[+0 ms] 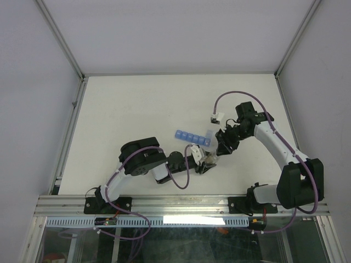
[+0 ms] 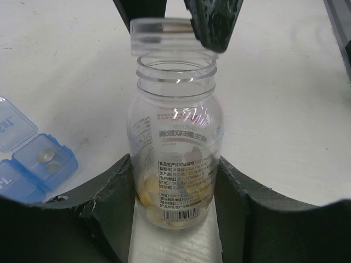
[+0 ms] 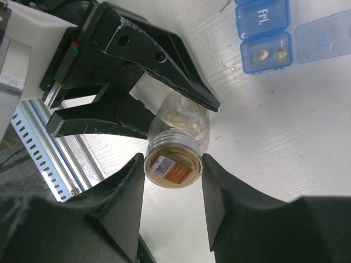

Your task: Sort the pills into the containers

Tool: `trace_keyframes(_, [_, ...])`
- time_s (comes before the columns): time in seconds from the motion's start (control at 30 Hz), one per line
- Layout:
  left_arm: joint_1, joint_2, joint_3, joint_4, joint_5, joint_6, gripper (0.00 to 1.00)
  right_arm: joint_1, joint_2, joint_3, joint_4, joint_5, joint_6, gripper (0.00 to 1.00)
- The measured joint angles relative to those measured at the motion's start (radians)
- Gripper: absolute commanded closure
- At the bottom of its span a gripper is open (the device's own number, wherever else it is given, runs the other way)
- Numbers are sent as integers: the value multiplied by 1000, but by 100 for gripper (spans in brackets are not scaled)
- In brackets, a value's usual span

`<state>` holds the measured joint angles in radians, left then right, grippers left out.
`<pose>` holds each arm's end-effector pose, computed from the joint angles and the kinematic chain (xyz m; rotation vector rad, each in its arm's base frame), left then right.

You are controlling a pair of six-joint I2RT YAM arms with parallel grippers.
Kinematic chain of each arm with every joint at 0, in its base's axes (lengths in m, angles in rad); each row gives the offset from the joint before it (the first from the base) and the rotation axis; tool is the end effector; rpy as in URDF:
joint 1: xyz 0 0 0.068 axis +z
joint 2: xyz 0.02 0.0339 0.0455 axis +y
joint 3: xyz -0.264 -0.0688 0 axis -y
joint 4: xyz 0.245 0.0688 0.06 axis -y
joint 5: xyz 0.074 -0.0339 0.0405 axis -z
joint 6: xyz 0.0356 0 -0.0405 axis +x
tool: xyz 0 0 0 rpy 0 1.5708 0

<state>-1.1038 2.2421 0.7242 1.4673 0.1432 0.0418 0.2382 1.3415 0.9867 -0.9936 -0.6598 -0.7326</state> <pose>0.1603 -0.3293 0.0732 1.0184 1.3654 -0.9232 0.2214 0.0762 0.2421 -1.3290 2.3019 0.8093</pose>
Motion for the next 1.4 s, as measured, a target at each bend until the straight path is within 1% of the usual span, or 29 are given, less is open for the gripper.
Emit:
trace_keyframes(0.4, [35, -91, -97, 0, 142, -36, 86, -26, -75, 19, -66, -58, -129, 61])
trace_keyframes(0.6, [45, -159, -106, -7, 208, -69, 88, -27, -133, 24, -119, -139, -300, 60])
trace_keyframes(0.73, [55, -204, -106, -56, 247, -94, 88, -27, -168, 24, -162, -186, -431, 60])
trace_keyframes(0.97, [98, -252, -100, -168, 333, -148, 89, -27, -112, 45, -298, -221, -652, 60])
trace_keyframes(1.1, [105, -259, -87, -231, 365, -161, 89, -27, -103, 46, -310, -219, -695, 60])
trace_keyframes(1.4, [104, -286, -68, -324, 418, -162, 89, -17, -80, 59, -291, -217, -706, 60])
